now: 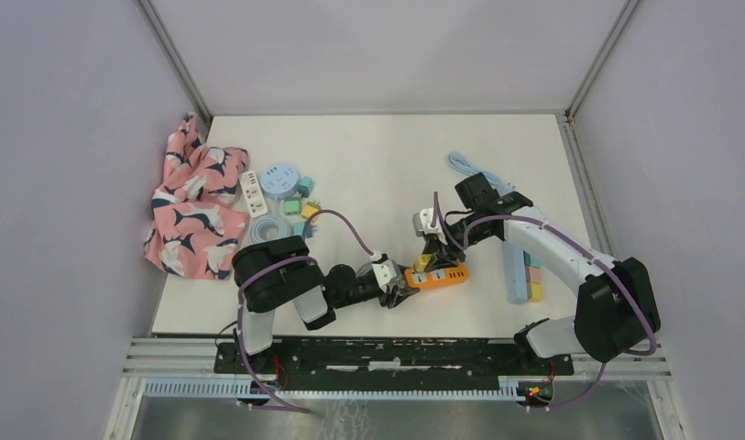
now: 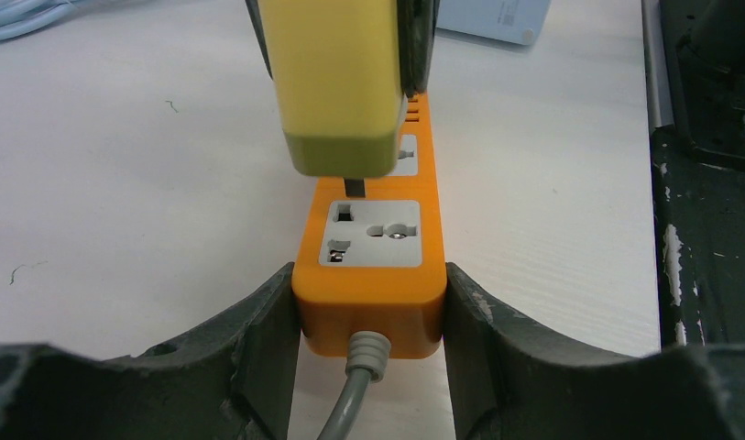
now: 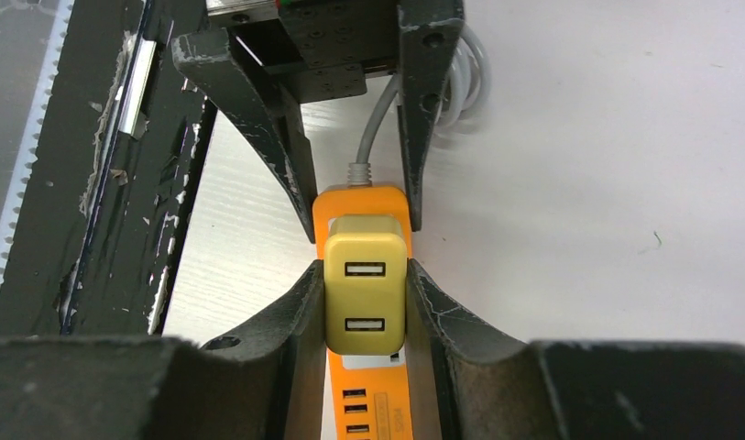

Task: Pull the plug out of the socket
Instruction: Remove the plug from the socket.

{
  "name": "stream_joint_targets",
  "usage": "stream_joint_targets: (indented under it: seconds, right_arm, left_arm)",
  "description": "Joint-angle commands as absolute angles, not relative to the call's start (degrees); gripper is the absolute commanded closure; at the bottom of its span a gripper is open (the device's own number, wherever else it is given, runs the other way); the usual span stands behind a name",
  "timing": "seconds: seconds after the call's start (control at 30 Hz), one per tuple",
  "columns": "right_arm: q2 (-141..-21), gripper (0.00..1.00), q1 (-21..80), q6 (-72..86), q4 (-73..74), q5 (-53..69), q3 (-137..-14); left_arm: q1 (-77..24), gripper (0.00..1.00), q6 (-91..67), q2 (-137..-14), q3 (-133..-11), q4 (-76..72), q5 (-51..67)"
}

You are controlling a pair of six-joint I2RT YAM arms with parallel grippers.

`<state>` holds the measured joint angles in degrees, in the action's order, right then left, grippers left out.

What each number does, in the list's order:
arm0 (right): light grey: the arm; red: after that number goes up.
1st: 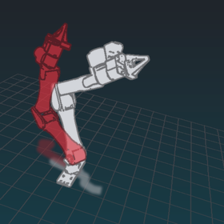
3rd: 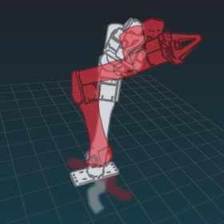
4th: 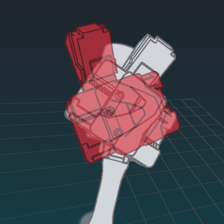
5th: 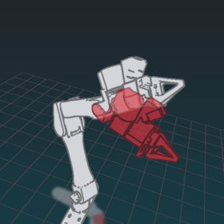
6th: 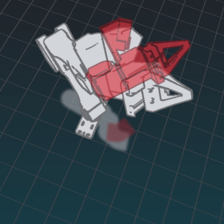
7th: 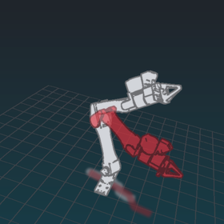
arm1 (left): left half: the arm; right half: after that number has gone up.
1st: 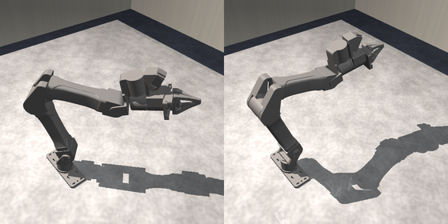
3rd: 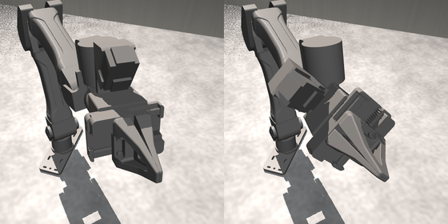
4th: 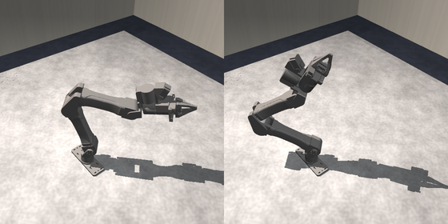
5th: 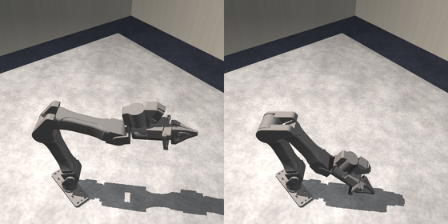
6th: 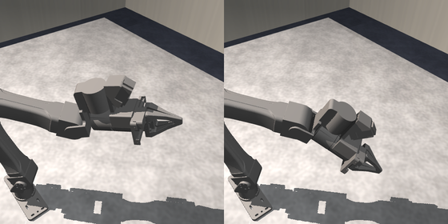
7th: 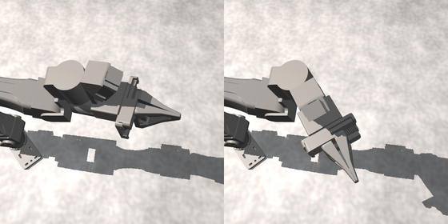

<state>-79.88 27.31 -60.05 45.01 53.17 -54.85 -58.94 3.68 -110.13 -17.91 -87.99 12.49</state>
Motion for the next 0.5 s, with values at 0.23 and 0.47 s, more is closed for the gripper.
stream_joint_targets:
  seconds: [0.23,0.47]
  right_arm:
    - [-78.79,1.0,24.27,-62.63,52.76,58.31,-60.63]
    - [-79.2,1.0,23.52,-60.89,52.95,59.15,-61.23]
  left_arm:
    - [-58.66,0.97,2.21,-110.36,-17.67,-95.22,11.21]
    - [-58.5,0.97,1.7,-110.57,-17.84,-95.19,10.82]
